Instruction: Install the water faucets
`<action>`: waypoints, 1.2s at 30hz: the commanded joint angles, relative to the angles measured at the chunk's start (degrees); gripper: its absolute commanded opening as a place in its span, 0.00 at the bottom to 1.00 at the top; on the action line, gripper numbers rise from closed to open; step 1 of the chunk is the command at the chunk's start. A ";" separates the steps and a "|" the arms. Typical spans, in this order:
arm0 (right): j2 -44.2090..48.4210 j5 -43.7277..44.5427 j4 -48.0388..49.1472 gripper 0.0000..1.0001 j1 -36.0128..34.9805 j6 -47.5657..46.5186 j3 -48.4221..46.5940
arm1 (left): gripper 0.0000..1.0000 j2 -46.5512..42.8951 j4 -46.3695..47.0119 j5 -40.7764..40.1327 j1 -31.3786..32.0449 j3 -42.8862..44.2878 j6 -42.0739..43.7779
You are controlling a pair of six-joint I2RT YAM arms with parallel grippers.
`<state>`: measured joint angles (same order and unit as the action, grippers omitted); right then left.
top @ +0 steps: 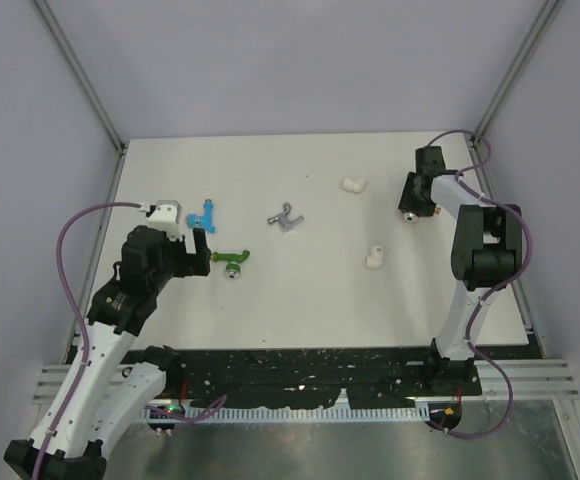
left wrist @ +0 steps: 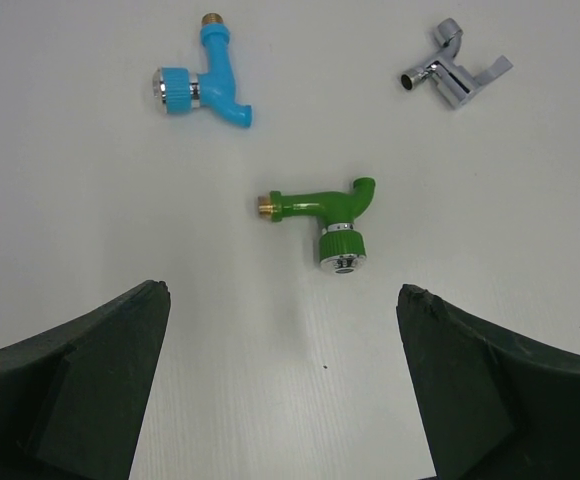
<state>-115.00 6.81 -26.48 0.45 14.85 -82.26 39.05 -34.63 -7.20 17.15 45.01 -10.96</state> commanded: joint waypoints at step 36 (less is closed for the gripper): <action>59.10 6.89 33.16 0.05 -60.38 -10.81 35.94 | 1.00 9.99 43.16 20.04 18.09 -2.04 -41.86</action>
<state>-55.66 9.93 0.86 -58.04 5.61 -46.04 47.86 4.93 19.38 32.27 42.59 -52.10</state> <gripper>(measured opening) 0.474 0.994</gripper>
